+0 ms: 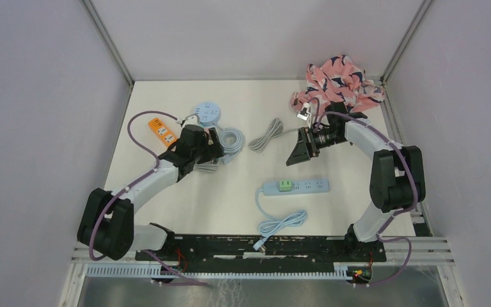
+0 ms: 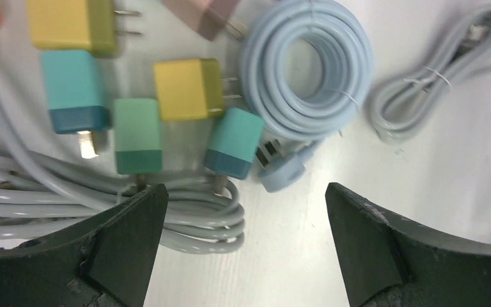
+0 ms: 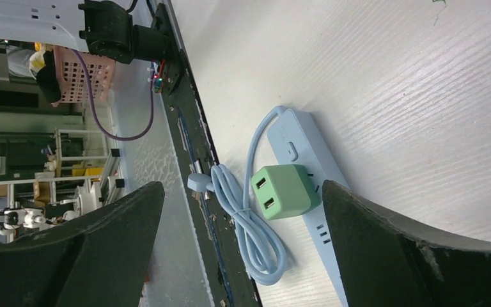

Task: Pull the plug off the socket
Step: Place the plug at the center of the board, then remove the plug from the socket.

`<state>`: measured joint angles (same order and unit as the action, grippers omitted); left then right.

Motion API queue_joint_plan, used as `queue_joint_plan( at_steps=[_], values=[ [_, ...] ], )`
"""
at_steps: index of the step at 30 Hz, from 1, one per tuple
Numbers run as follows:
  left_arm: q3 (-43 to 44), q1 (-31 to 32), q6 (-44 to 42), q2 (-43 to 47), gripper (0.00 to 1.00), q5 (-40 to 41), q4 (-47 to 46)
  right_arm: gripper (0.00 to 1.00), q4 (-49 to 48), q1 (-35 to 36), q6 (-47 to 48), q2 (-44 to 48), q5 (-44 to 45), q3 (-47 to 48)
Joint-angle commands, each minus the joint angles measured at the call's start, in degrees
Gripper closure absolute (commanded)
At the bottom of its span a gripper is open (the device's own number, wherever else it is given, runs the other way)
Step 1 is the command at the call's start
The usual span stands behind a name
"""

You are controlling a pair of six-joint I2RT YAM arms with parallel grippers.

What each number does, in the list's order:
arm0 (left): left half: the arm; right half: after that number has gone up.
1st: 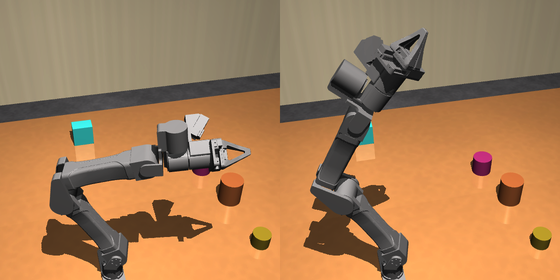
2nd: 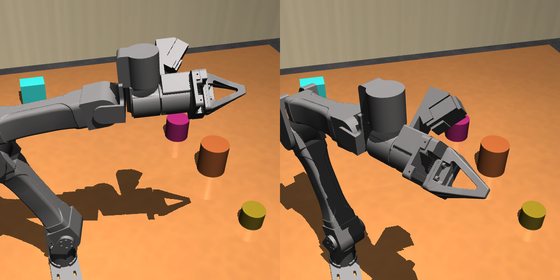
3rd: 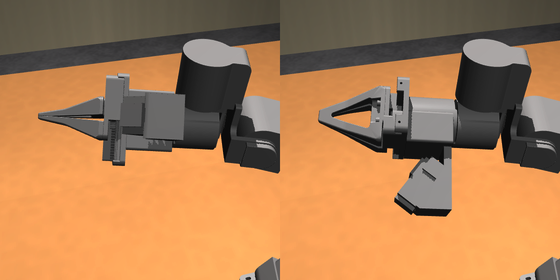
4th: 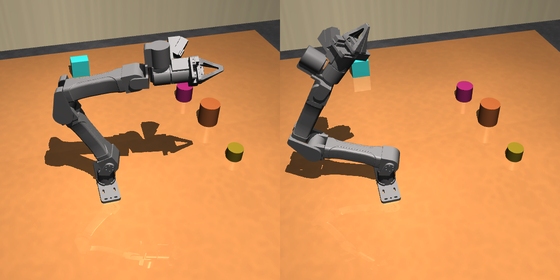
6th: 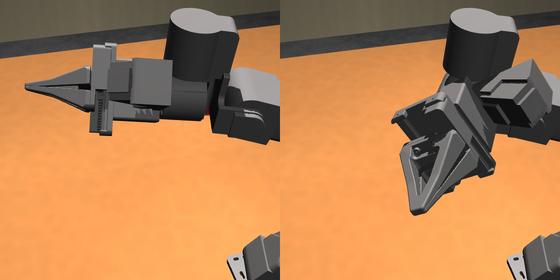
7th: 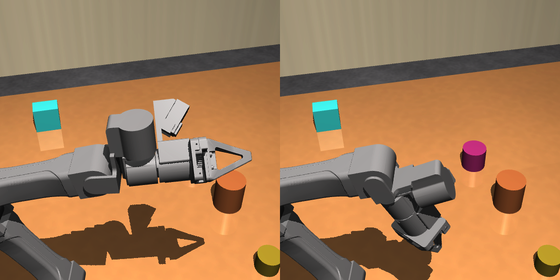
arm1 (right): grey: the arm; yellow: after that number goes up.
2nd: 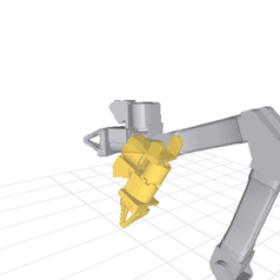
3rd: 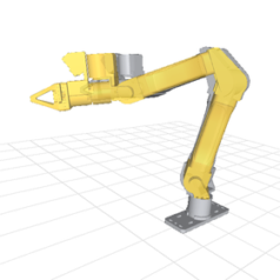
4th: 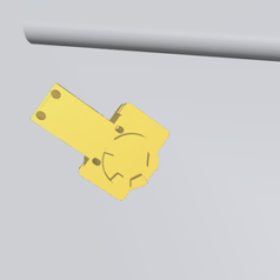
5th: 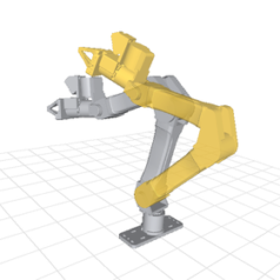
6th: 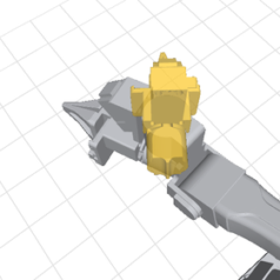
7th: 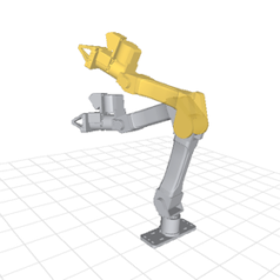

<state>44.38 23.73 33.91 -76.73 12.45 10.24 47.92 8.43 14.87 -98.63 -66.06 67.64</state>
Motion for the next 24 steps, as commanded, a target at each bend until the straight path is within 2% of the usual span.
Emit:
queue_joint_plan(
  at_steps=[1, 3, 7, 11, 13, 17, 20, 24],
  values=[
    [-3.7, -0.3, -2.8, 4.4, 0.01, -12.1, -10.4, 0.00, -0.2, 0.4, 2.8, 2.9, 1.0, 0.7],
    [-4.7, -0.2, -2.7, 5.0, 0.01, -15.5, -12.9, 0.00, -0.2, 0.8, 3.5, 3.2, 1.3, 0.5],
    [-6.1, -0.2, -4.2, 4.5, 0.01, -26.3, -18.0, 0.00, 0.2, 2.4, 10.6, 5.5, 3.0, -1.4],
    [-10.5, 0.0, -4.4, 4.2, 0.01, -39.2, -30.0, 0.00, -0.3, 4.4, 20.2, 9.5, 3.9, -4.9],
    [-13.0, 0.7, -4.0, 4.2, 0.01, -42.7, -36.9, 0.00, -0.3, 5.1, 24.8, 11.1, 4.4, -6.6],
    [-17.5, 4.5, -7.6, 4.9, 0.00, -44.0, -46.9, 0.00, 0.7, 7.2, 33.6, 13.0, 8.7, -9.0],
    [-20.6, 10.0, -14.6, 5.8, 0.00, -42.3, -52.8, 0.00, 0.5, 10.3, 40.2, 13.9, 14.8, -11.1],
    [-24.2, 19.9, -28.2, 6.0, 0.00, -35.4, -56.5, 0.00, -3.0, 14.2, 44.9, 15.5, 23.5, -14.4]
  ],
)
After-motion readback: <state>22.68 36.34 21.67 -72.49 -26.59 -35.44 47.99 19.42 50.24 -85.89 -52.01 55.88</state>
